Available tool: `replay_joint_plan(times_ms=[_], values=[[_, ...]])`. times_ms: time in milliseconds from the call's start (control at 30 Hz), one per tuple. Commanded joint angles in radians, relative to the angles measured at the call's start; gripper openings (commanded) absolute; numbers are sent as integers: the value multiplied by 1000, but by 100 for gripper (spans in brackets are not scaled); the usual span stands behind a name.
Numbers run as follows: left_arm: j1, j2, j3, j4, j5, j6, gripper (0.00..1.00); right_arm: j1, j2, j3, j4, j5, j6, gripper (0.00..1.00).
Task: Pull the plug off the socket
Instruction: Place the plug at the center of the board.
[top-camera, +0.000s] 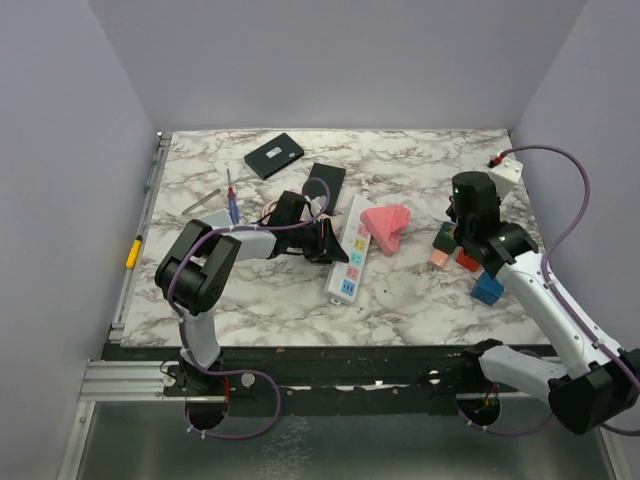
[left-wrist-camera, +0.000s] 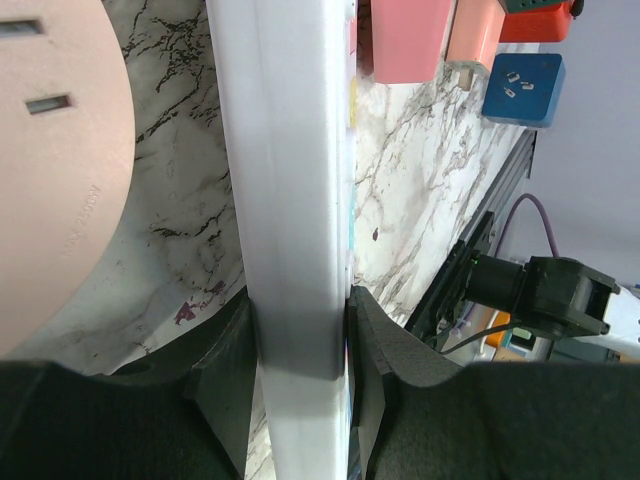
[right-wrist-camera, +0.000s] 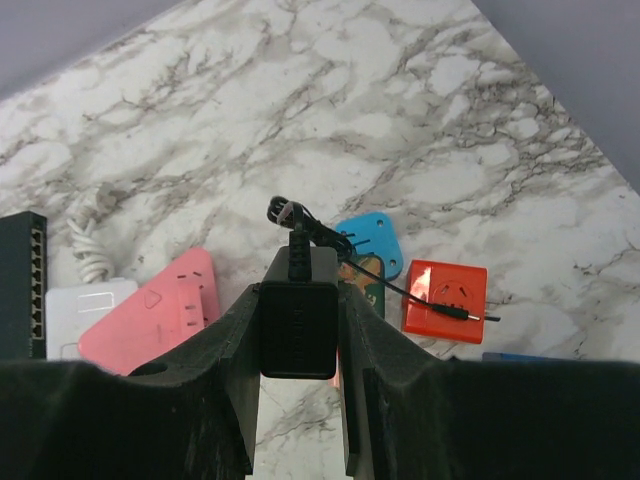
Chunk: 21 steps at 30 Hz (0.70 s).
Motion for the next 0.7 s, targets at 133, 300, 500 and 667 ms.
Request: replay_joint_plan(times_ms=[133,300,500,667], values=[[-15,3,-11,-41,-22,38,0,-145,49,-83,50,-199,53,0],[-15,4,-9,-41,-18,38,0,-241,89,-147,88,-272,65,0],[-15,12,-8,-41,-17,36,0,-323,128,-180,146,-357,73,0],[-16,17,-8,-40,-15,36,0,-381,166,-188,171,-398,71,0]])
